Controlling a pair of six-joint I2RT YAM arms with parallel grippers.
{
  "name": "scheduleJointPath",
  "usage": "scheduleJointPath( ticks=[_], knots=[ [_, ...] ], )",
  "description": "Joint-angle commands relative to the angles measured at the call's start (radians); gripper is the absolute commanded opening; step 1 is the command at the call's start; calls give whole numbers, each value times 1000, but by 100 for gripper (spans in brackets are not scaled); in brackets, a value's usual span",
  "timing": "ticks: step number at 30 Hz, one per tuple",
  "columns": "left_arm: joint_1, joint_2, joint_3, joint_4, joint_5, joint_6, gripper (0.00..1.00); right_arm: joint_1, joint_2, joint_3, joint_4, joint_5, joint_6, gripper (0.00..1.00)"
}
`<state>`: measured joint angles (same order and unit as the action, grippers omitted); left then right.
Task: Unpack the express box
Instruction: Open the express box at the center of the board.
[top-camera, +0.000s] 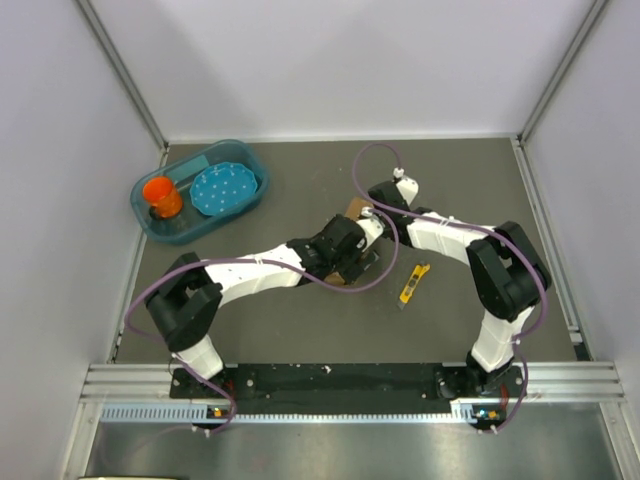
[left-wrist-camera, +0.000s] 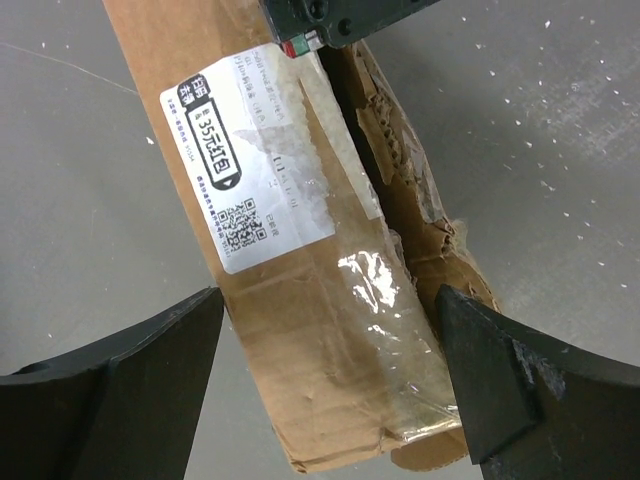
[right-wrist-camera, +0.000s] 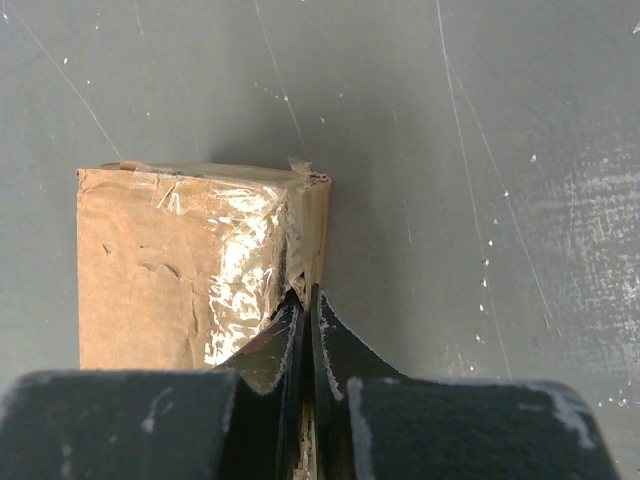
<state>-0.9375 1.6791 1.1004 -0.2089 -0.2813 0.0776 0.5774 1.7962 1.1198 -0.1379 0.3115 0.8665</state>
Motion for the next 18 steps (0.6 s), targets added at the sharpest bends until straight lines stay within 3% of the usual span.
scheduleJointPath(
  ticks=[1,9,15,18],
  knots=[
    [-27,92,-2,52,-15,57,93,73,-1,49,54,-61,17,0],
    [83,142,-26,94,11,44,90,78,-46,8,95,-103,14,0],
    [173,85,-59,86,115,13,74,70,-47,-83,219,-198,3,0],
    [199,70,-45,52,155,7,72,50,-61,-132,270,-225,14,0]
  ],
)
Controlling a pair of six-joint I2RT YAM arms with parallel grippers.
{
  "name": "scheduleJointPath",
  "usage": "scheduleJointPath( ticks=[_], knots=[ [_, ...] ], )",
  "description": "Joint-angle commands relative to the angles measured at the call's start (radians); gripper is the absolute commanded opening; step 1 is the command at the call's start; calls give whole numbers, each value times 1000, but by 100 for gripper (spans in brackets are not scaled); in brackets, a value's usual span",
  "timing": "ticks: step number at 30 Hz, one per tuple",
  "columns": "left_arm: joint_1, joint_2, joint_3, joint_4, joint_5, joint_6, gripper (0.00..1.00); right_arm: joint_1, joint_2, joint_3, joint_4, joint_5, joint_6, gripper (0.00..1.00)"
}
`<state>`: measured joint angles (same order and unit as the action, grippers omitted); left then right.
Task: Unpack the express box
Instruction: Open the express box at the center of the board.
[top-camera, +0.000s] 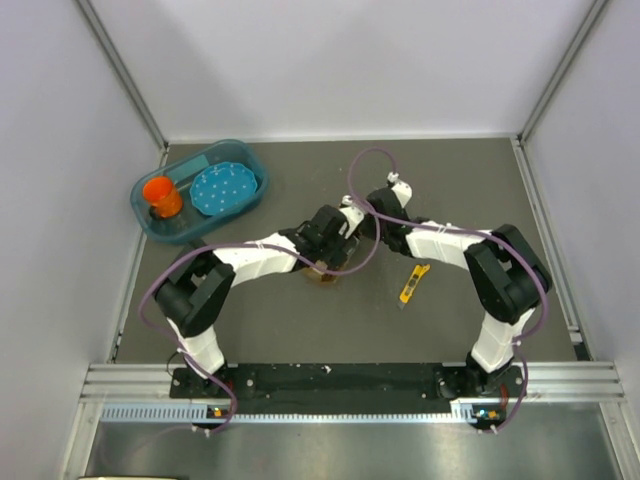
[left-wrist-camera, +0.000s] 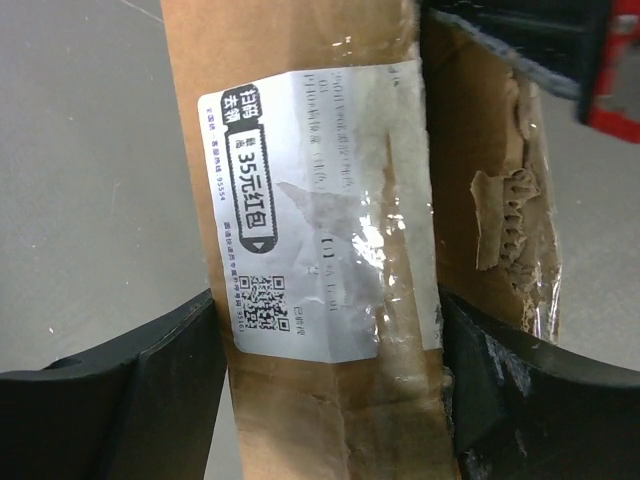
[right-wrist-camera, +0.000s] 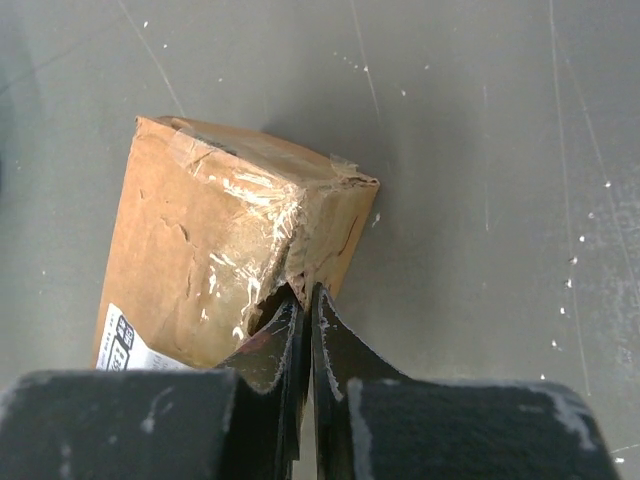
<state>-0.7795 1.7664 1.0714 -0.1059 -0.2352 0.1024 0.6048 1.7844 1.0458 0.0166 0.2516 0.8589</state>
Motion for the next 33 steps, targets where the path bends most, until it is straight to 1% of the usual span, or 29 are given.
scheduleJointPath(
  ticks=[1,4,5,6,8,13,15,18,19,21,23,25,28,31,32,33],
  knots=[
    [51,-24,-14,-54,140,-18,72,15,-55,-72,127,-173,26,0],
    [86,-27,1,-80,191,-24,70,-11,-72,-128,175,-204,37,0],
    [106,-25,7,-101,230,-30,69,-16,-77,-142,198,-210,38,0],
    [114,-22,13,-106,231,-39,68,-23,-80,-165,204,-216,40,0],
    [137,-16,24,-123,295,-46,68,-28,-83,-181,203,-219,35,0],
    [167,-8,36,-140,329,-69,67,-46,-85,-234,191,-215,29,0],
    [174,-13,38,-150,336,-70,67,-46,-89,-248,165,-190,9,0],
    [177,-24,38,-156,341,-70,67,-48,-100,-247,82,-144,-18,0],
    [177,-27,39,-159,341,-72,67,-48,-103,-244,18,-131,-29,0],
    [177,-31,38,-161,338,-76,67,-48,-123,-248,-15,-91,-44,0],
    [178,-36,38,-163,320,-75,66,-48,-144,-253,-102,-72,-49,0],
    [186,-33,42,-167,327,-78,67,-50,-152,-262,-133,-58,-46,0],
    [232,-18,71,-198,387,-99,67,-48,-168,-300,-136,-51,-26,0],
    [313,19,122,-247,500,-132,67,-50,-174,-334,-107,-48,-6,0],
    [330,42,136,-274,573,-142,67,-50,-178,-367,-87,-57,-1,0],
    [345,51,150,-288,612,-147,67,-50,-183,-388,-39,-57,5,0]
  ],
)
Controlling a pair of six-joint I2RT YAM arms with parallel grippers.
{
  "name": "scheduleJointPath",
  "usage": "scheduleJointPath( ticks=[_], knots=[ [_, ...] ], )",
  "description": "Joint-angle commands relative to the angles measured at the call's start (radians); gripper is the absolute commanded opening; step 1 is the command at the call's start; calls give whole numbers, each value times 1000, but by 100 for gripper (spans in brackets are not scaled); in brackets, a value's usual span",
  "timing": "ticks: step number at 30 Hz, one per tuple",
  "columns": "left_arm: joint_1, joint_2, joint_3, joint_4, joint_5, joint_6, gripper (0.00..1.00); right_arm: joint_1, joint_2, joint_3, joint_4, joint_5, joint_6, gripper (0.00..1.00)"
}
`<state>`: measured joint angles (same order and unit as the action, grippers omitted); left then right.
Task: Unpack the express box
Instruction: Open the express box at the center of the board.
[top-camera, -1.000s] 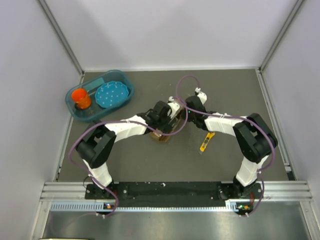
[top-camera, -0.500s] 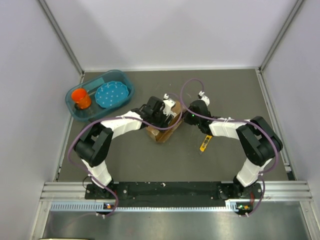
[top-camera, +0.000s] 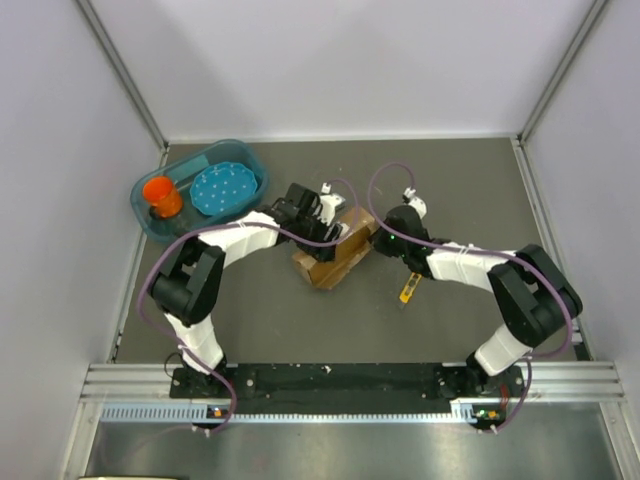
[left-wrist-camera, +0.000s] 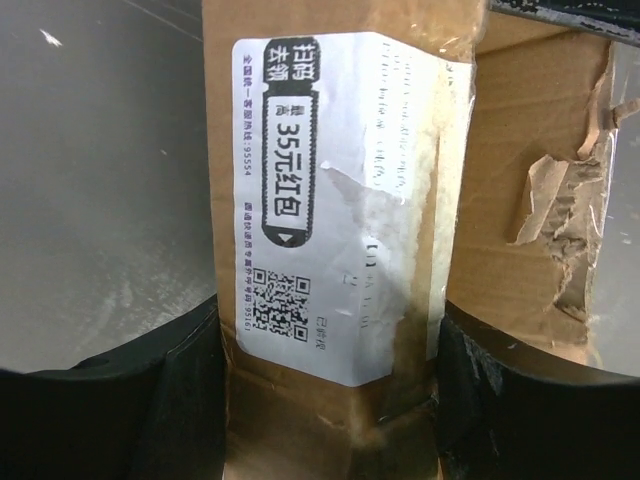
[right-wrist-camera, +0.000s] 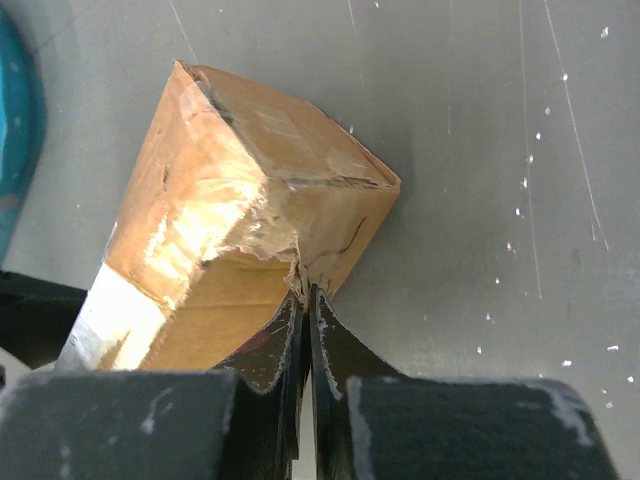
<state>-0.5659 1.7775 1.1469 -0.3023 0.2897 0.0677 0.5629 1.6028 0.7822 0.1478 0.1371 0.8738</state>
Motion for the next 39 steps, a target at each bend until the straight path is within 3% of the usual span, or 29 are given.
scheduleJointPath(
  ticks=[1,5,9,13,17,21,25,27,29,33,37,38,39],
  knots=[
    [158,49,94,-103,123,-112,67,-9,-6,-139,-157,58,5,0],
    [196,101,141,-155,296,-100,68,-8,-4,-190,-94,45,10,0],
    [253,189,203,-216,576,-88,70,-9,-14,-216,-79,48,10,0],
    [313,252,255,-279,649,-88,68,-8,-69,-280,-15,65,13,0],
    [302,221,247,-297,667,-42,70,-8,-92,-310,35,73,4,0],
    [282,192,225,-324,703,1,77,-6,-119,-281,29,71,-15,0],
    [282,200,223,-392,796,47,92,-8,-208,-238,-19,78,-61,1],
    [282,195,212,-397,780,69,90,-14,-243,-201,-97,85,-70,10],
    [282,192,197,-393,764,70,84,-27,-311,-178,-126,90,-78,11],
    [281,171,159,-362,692,60,83,-28,-431,-149,-145,93,-120,26],
    [271,149,136,-339,645,69,83,-29,-420,-56,-221,56,-127,37],
    [267,146,132,-334,634,70,82,-28,-385,-34,-265,36,-130,46],
    [261,139,119,-330,620,72,82,-29,-373,-11,-292,24,-133,49]
  ],
)
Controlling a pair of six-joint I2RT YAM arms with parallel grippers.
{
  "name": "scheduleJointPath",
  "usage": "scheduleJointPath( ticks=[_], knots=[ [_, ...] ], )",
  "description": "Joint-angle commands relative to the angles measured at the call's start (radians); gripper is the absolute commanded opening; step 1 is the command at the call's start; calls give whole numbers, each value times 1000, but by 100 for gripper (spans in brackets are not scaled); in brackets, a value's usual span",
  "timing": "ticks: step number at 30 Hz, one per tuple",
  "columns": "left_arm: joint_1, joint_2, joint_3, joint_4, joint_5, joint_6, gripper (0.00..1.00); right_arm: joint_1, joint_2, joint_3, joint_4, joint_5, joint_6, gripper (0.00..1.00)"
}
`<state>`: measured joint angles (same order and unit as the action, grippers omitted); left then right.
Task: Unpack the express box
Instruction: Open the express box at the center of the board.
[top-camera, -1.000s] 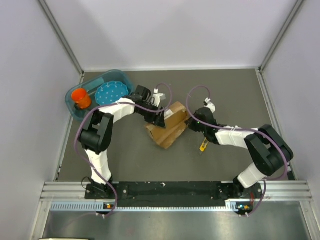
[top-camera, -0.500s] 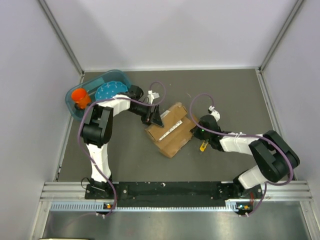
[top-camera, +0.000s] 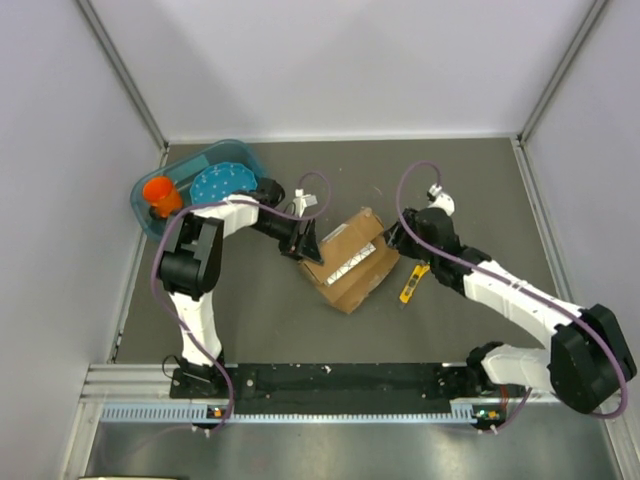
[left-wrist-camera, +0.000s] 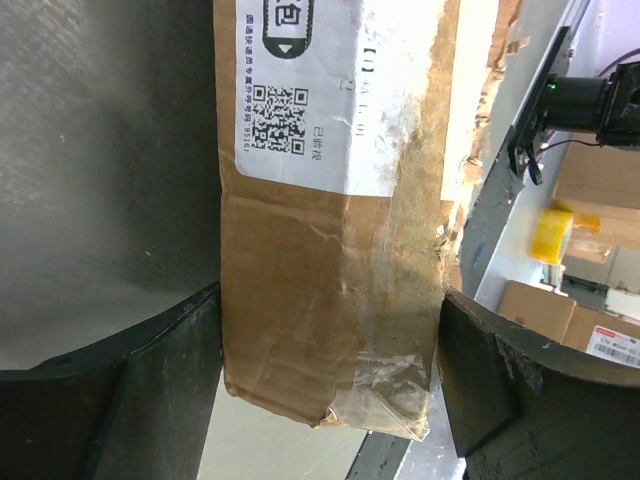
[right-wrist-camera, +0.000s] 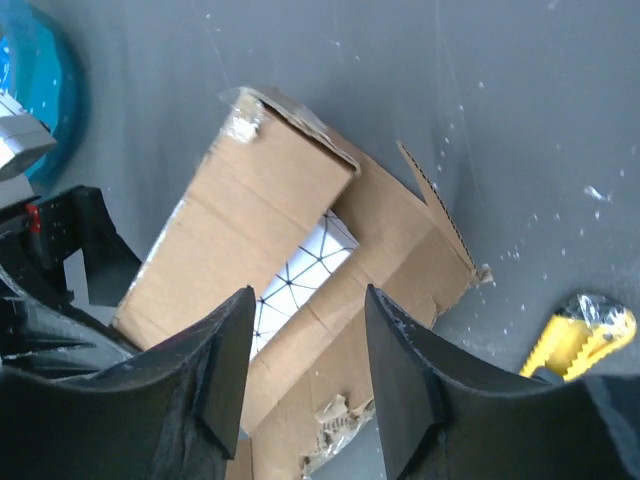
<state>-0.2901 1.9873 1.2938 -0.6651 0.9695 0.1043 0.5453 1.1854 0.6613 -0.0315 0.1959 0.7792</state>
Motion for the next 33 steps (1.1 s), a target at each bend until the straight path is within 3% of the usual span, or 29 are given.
scheduleJointPath(
  ticks=[1,5,7,14,20,28,33],
  knots=[
    [-24,-87,-34,47,-98,37,82,-4,49,139,-116,-41,-52,50],
    [-32,-108,-45,58,-126,26,80,100,29,204,19,2,-171,61],
    [-32,-108,-34,59,-149,17,79,108,91,242,22,-80,-202,62],
    [15,-104,-4,62,-308,-15,77,114,221,155,88,-217,-208,48],
    [81,-70,32,27,-374,-38,69,139,272,101,99,-202,-228,44],
    [88,-21,44,-48,-162,-2,57,140,448,256,99,-207,-238,46],
    [72,-21,39,-93,-109,40,56,139,402,377,-36,-208,-267,36]
  ],
)
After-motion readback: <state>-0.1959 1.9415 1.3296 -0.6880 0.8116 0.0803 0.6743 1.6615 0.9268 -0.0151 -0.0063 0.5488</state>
